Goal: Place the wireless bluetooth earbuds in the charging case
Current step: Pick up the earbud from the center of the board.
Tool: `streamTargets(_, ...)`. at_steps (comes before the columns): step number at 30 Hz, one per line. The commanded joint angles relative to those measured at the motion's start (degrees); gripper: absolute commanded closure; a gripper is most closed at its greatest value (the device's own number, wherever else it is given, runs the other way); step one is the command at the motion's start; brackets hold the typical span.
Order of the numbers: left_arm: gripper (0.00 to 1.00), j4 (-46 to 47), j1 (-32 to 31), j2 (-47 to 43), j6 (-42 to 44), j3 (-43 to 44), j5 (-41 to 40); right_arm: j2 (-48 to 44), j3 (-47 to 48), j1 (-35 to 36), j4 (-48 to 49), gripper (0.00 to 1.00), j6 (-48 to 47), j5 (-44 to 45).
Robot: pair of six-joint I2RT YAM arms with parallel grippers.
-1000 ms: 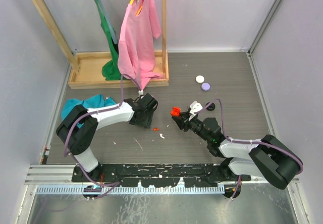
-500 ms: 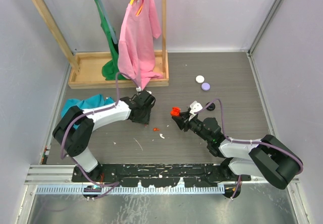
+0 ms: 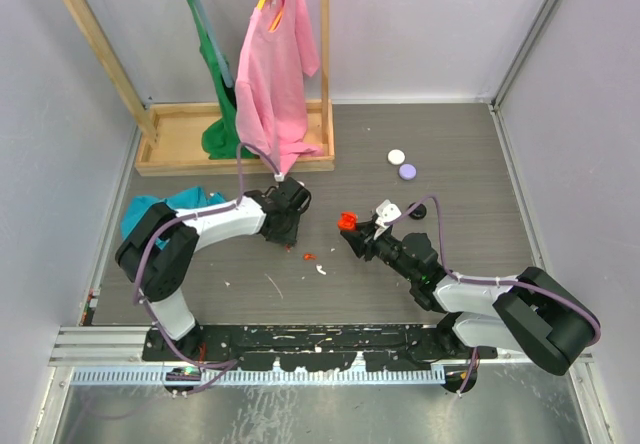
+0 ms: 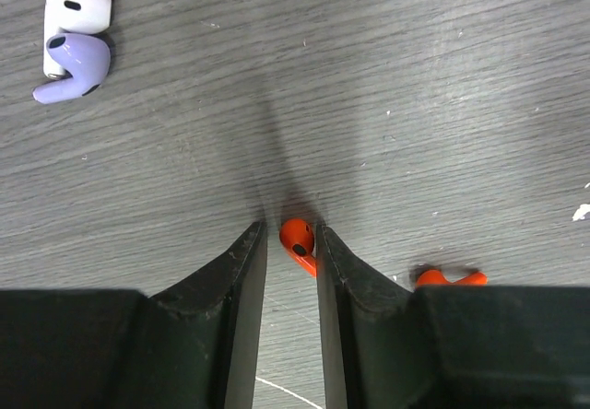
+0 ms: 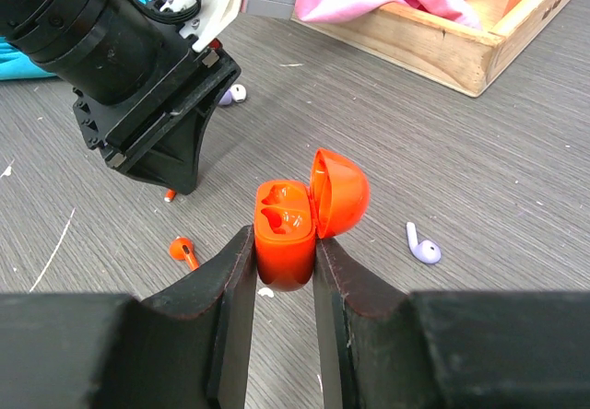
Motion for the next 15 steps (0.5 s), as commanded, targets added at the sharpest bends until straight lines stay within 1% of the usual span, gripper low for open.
streamTargets(1, 0.73, 1.7, 0.5, 0.8, 1.4, 2.3, 0.3, 0.2, 2.0, 0.2, 2.2, 0.90, -0.2, -0.4)
streamTargets(8, 0.83, 1.1, 0.5, -0.3, 2.1, 1.8, 0.6, 0.3, 2.4, 0.3, 2.1, 0.90, -0.1, -2.0)
streamTargets(12, 0.84, 2.5, 0.0, -3.8, 3.5, 0.4, 0.4, 0.6, 2.8, 0.5, 2.3, 0.90, 0.1, -4.1)
streamTargets(15, 0.84, 2.6, -1.2, -8.0, 5.3, 0.0, -2.3, 1.0, 2.9, 0.9, 3.4, 0.90, 0.0, -5.9)
